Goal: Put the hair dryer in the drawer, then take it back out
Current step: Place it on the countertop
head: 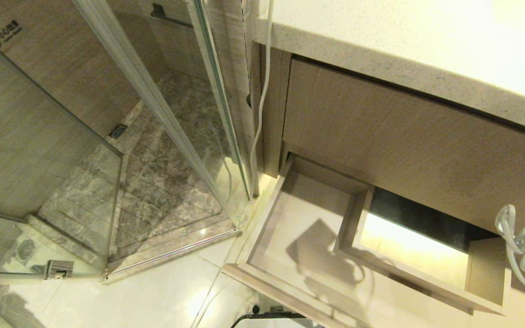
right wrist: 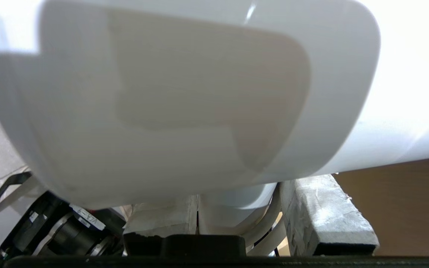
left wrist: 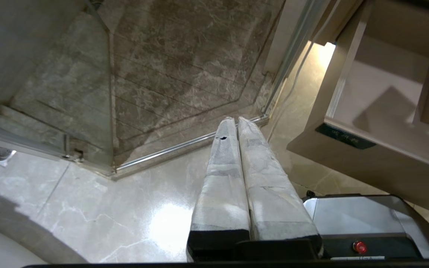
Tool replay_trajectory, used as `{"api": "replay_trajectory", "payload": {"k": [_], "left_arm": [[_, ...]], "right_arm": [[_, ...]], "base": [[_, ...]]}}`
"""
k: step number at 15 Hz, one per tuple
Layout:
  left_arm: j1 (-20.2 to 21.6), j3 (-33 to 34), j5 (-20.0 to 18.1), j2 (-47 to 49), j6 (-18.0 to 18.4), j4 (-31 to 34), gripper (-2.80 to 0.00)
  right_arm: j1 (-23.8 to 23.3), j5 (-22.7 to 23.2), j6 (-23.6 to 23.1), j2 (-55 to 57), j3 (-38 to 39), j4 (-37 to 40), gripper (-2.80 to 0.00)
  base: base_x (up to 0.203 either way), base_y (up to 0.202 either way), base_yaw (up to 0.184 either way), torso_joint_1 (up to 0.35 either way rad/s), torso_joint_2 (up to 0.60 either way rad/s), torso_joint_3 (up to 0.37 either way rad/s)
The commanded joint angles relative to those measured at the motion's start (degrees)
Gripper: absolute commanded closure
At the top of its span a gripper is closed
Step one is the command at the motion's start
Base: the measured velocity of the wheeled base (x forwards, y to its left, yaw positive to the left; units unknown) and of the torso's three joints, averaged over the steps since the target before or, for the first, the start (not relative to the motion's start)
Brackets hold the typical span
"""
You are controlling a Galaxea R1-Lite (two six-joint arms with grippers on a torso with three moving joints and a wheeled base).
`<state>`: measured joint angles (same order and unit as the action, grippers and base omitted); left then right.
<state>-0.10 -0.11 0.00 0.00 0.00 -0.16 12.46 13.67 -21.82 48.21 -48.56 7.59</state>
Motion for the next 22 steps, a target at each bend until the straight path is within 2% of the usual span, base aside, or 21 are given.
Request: {"api": "replay_trajectory", "payload": {"k": [1,9,15,22], "left_arm": [[0.01,0.02,0.00,0.00,0.06,-0.02,0.00],[0.01,0.02,0.00,0.09,0.00,-0.02,0.00],[0.01,0.02,0.00,0.00,0.00,-0.02,0.00],[0.01,0.02,0.00,0.01,0.03,-0.02,0.00]], "right_arm": [[0.02,0.11,-0.15,-0.11,-0.14,-0.15,0.00],[0.02,0.09,-0.12,1.10,-0.70,-0.67,0.00],[0.02,-0.13,0.38,2.06,-0.69,-0.39,0.00],[0.02,-0.04,0.38,2.50,-1.28,-0.74,0.00]], "base": [[0.000,0.000,0.000,0.286,-0.54,-0.258],[0.000,0.000,0.000,0.304,-0.57,-0.272],[0.000,0.000,0.000,0.199,-0.37,-0.179],[0.000,0.000,0.000,0.013,-0.03,-0.011]]}}
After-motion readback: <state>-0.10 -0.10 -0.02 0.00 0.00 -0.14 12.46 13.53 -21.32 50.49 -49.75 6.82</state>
